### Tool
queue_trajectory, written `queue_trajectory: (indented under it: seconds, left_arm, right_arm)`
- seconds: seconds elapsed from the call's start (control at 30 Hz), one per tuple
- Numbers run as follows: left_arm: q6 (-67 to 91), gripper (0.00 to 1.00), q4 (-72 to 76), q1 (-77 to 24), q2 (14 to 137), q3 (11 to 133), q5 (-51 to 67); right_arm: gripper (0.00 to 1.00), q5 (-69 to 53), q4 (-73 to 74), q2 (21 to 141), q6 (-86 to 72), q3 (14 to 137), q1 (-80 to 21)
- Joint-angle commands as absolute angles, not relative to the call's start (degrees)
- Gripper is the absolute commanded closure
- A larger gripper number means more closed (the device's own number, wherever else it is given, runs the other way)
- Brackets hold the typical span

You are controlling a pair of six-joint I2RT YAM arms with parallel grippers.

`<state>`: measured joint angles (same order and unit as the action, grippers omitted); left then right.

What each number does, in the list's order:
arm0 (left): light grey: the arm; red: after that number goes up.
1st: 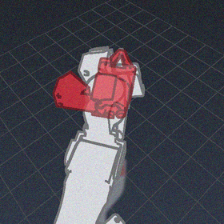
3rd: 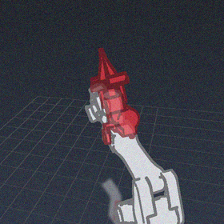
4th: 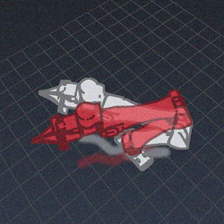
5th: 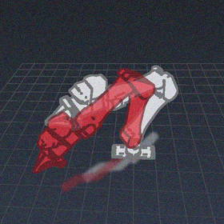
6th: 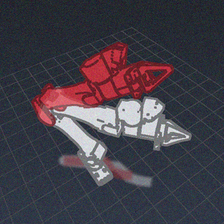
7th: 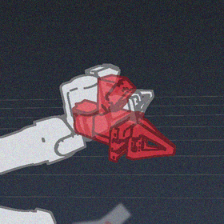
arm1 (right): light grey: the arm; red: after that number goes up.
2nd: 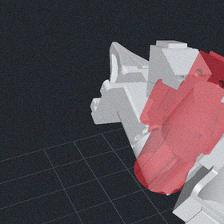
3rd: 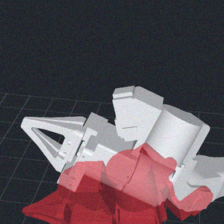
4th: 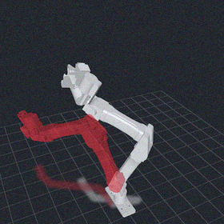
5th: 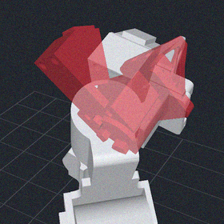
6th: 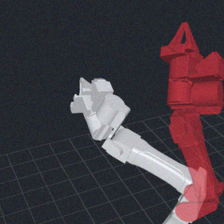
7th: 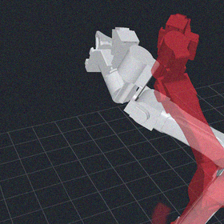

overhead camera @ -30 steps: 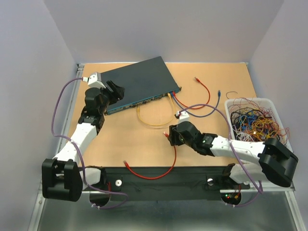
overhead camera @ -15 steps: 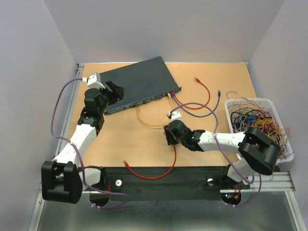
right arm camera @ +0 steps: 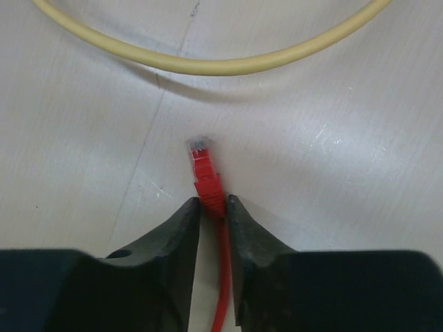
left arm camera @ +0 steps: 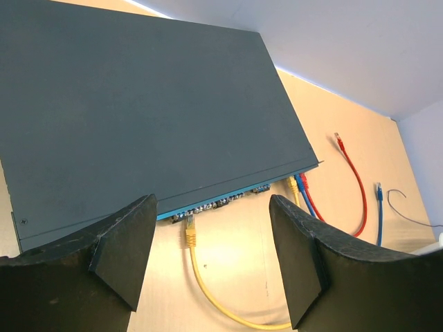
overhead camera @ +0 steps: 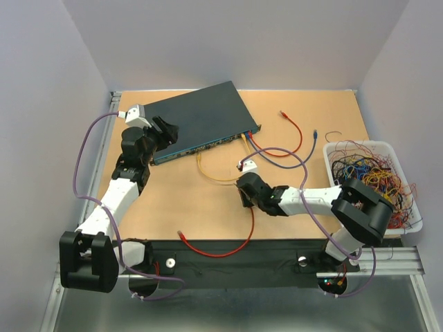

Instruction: Insert the plug into the switch port

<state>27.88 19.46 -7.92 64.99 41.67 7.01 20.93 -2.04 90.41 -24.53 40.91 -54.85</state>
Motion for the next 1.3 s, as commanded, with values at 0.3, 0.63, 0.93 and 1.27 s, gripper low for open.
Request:
queue_trajectory:
  seconds: [0.3, 0.63, 0.93, 1.27]
  left_arm:
    - [27.24, 0.23, 21.97, -8.17, 62.58, 40.69, 7.56]
    - [29.97, 0.23, 25.65, -8.35, 57.14, 39.73, 16.77]
    - [41.55, 0.30, 56.39, -10.19, 51.07, 27.89, 37.59]
    - [61.15, 0.31, 101.79, -13.80, 54.49, 18.46, 45.97]
  right_arm:
    - [0.98, 0.38, -21.84, 78.42, -20.22, 31.91, -55.28]
    - [1.00, -30.75, -25.13, 68.73, -19.07, 34.63, -55.20]
    - [0.99, -36.21, -25.49, 64.51, -21.18, 38.40, -54.76]
    - [0.99, -42.89, -30.84, 63.37, -25.66, 43.94, -49.84]
